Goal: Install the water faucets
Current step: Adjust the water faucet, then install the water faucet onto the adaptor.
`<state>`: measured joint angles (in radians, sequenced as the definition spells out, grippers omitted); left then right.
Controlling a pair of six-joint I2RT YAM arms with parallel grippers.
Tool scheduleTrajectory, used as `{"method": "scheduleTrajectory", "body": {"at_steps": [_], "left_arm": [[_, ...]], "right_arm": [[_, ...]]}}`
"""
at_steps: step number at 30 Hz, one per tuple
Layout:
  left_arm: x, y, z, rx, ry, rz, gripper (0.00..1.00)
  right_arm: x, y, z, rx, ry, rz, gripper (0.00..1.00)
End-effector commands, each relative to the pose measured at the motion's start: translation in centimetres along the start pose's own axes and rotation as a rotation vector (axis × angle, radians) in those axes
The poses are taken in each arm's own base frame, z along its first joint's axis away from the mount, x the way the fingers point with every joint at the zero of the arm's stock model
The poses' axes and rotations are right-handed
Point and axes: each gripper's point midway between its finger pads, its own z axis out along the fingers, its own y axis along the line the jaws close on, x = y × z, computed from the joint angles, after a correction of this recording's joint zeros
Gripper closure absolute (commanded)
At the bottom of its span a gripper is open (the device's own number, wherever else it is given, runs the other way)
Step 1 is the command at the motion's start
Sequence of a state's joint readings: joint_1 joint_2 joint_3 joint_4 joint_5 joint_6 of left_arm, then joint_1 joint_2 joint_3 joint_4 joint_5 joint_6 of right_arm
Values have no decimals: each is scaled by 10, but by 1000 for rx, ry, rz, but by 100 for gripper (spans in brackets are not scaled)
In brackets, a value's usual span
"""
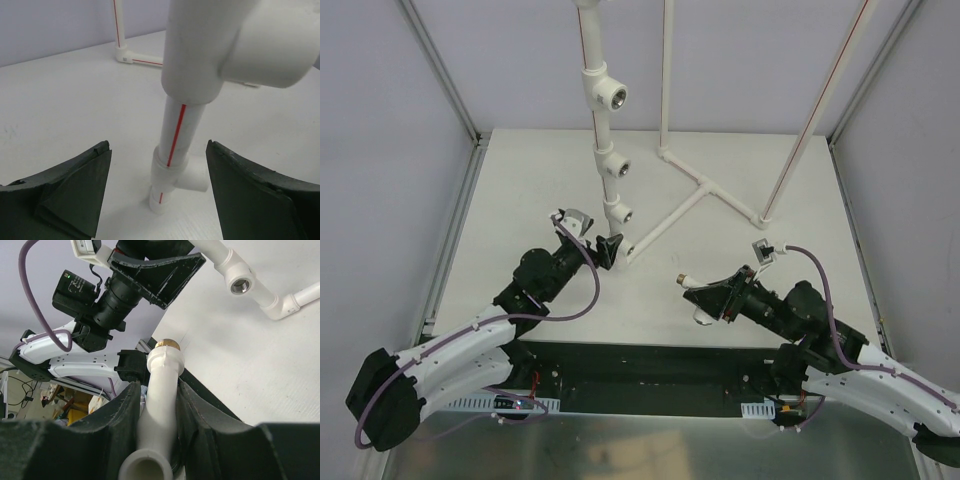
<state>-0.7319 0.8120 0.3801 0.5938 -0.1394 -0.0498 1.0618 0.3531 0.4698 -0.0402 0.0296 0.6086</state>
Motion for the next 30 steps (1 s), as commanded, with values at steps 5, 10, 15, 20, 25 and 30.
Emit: {"method": "scheduleTrajectory", "body": {"at_steps": [5,10,15,20,25,30], "left_arm": [[-41,19,32,11,-132,-5,24],[-48,4,48,113,-155,-13,25],[-47,-6,64,182,-149,12,27],[-45,-16,78,253,-126,5,43],[-51,-28,77,312,-104,-89,100],[-57,-33,68,302,-18,-209,100]], "right_arm": [[-11,17,-2,-60,-31,0,100],[-5,8,-1,-29,-16,-2,100],[0,-2,3,6,-11,6,100],[0,-13,5,65,-14,-5,100],[-11,-19,2,113,-57,-26,100],[-18,-25,4,114,-82,-183,100]]}}
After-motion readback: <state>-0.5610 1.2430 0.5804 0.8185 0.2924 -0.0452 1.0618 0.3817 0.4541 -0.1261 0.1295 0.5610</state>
